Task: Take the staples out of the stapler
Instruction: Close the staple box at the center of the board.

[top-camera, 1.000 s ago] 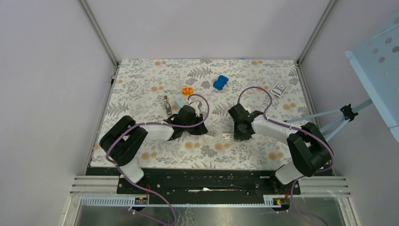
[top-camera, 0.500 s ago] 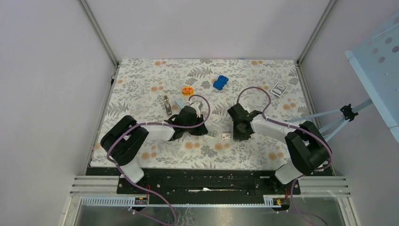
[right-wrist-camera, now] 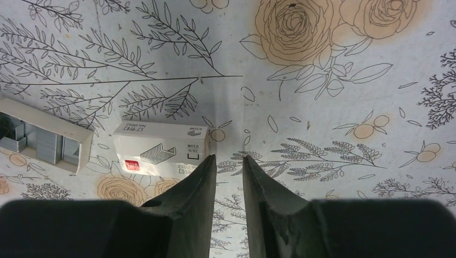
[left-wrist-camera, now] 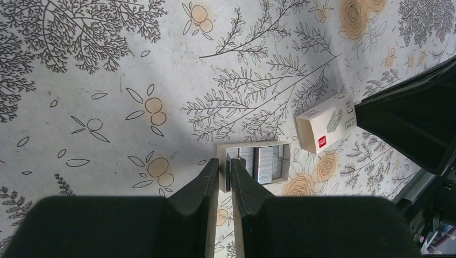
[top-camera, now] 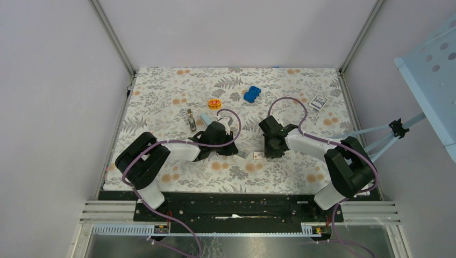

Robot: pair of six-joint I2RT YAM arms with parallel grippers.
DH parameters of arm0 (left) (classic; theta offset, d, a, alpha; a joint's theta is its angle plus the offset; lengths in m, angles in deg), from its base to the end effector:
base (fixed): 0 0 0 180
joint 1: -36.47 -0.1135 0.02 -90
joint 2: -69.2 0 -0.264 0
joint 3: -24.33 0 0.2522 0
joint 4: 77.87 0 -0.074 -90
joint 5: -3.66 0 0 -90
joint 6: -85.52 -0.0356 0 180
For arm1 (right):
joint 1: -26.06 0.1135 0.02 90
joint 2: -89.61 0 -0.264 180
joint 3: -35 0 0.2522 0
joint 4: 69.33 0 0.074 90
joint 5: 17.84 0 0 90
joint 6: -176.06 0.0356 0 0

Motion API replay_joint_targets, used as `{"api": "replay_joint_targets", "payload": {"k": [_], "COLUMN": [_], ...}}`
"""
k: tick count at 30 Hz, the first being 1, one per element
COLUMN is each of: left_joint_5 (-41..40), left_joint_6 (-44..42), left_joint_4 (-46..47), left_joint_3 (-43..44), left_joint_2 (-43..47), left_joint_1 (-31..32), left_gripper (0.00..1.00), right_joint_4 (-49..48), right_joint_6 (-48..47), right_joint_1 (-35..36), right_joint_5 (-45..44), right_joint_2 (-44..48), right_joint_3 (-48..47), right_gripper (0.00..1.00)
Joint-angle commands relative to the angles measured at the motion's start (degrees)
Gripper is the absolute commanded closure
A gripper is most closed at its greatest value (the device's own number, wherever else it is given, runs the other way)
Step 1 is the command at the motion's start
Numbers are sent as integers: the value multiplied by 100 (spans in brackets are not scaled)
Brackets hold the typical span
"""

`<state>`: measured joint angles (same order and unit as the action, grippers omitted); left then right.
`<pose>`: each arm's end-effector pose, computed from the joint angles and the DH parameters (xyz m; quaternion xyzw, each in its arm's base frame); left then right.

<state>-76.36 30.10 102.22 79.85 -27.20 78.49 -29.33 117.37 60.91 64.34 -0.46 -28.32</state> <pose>0.2356 -0.2206 0.1395 0.0949 0.9015 -0.3191 0.2765 0.2397 0.1610 0.1636 -0.0164 0.9772 0.0538 0.2049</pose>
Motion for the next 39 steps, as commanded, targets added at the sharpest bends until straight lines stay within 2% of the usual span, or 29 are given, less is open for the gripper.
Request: {"api": "replay_joint_targets", "payload": {"k": [1, 17, 39], "left_joint_5": [-110, -514, -757], "left_joint_6": [-5, 551, 502], "left_joint_4": [83, -67, -291], "left_joint_3": [120, 143, 283], "left_joint_2": [-54, 26, -16], "left_joint_1": [43, 91, 349], "left_gripper": [83, 91, 93], "right_joint_4": [-35, -147, -264], "right_joint_6": [-89, -116, -19], "right_joint_1": [-7, -9, -4], "right_joint_5": [112, 377, 536], "right_joint_2": [-55, -47, -108], "right_joint_3": [-204, -176, -240], "right_gripper": [68, 68, 68]}}
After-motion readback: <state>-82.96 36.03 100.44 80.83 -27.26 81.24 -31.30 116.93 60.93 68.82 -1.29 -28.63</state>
